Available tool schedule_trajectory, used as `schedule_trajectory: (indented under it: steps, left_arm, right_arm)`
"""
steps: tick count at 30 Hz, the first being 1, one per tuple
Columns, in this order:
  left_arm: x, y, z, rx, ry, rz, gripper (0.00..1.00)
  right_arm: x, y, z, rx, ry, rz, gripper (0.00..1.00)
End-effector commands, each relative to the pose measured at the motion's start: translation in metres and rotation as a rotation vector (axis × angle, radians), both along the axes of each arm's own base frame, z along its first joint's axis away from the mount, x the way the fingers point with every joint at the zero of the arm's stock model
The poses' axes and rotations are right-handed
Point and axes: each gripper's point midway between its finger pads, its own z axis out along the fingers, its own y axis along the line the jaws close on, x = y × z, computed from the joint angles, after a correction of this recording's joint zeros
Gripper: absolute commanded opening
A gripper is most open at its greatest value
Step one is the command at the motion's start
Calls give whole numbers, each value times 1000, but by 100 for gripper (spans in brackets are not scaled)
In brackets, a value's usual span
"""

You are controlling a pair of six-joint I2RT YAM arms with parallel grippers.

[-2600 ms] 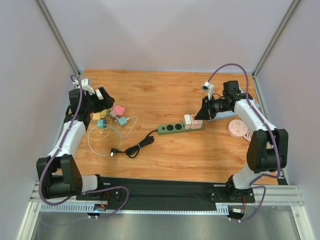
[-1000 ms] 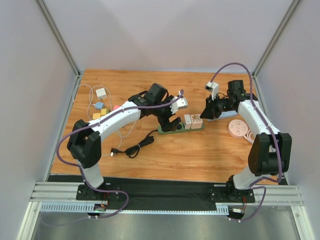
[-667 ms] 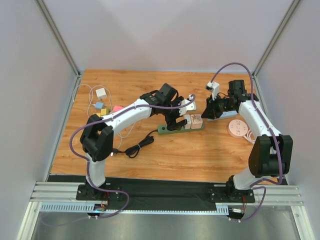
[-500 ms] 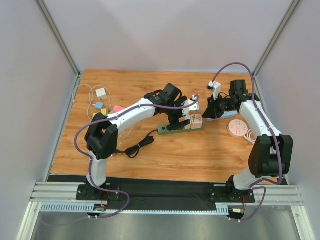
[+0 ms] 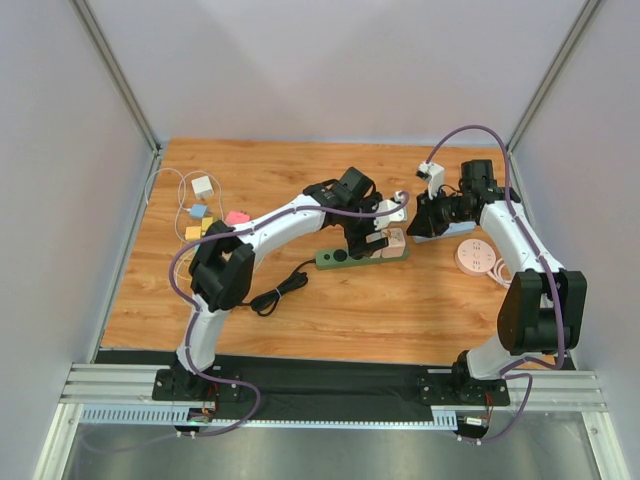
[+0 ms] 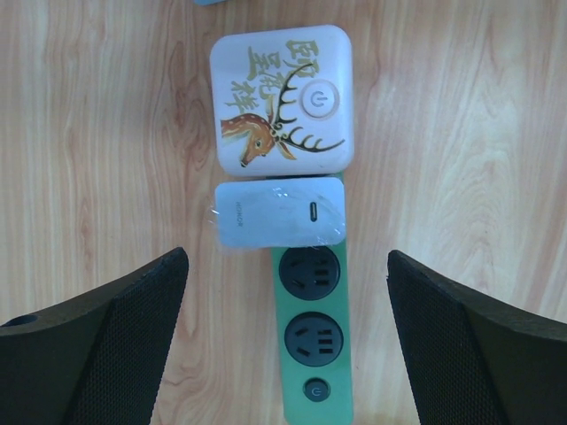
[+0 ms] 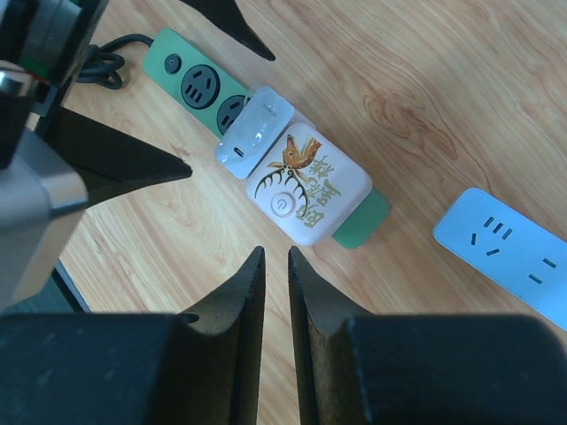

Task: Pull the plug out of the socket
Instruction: Remove the plug from the socket.

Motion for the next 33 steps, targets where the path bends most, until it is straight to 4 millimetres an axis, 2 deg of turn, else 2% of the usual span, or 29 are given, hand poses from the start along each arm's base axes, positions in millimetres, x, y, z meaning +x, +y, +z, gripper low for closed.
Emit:
schedule_trajectory:
  steps: [1, 9, 10, 14, 23, 26, 28, 29, 30, 31, 33]
  left_arm:
    - [10, -11, 13, -16, -42, 2, 98]
    - [9, -22, 4, 8, -27, -9, 98]
    - [8, -23, 2, 11, -24, -13, 98]
    - [7, -25, -3, 27, -22, -16, 97]
    - [2, -33, -13, 56, -7, -33, 87]
    - [0, -32, -18, 71, 2, -36, 78]
    - [-1, -31, -20, 79, 8, -32, 66]
    - [0, -30, -21, 85, 6, -27, 60]
    - [0, -29, -22, 88, 8, -26, 44]
    - [0, -29, -22, 89, 7, -25, 35]
    - [0, -28, -22, 88, 5, -15, 25]
  right_arm:
    - [10, 1, 19, 19, -58, -9, 17]
    - [13, 1, 14, 17, -23, -32, 17]
    - [16, -10, 13, 19, -17, -67, 16]
    - [19, -15, 10, 38, 12, -94, 15]
    - [11, 6, 0, 192, 166, -43, 10]
    - [8, 14, -3, 262, 241, -26, 8]
    - [7, 17, -7, 294, 281, -26, 8]
    - [6, 21, -8, 327, 308, -21, 8]
    - [6, 22, -8, 340, 321, -20, 8]
    - [6, 24, -8, 357, 332, -18, 8]
    - [5, 28, -8, 398, 371, -16, 7]
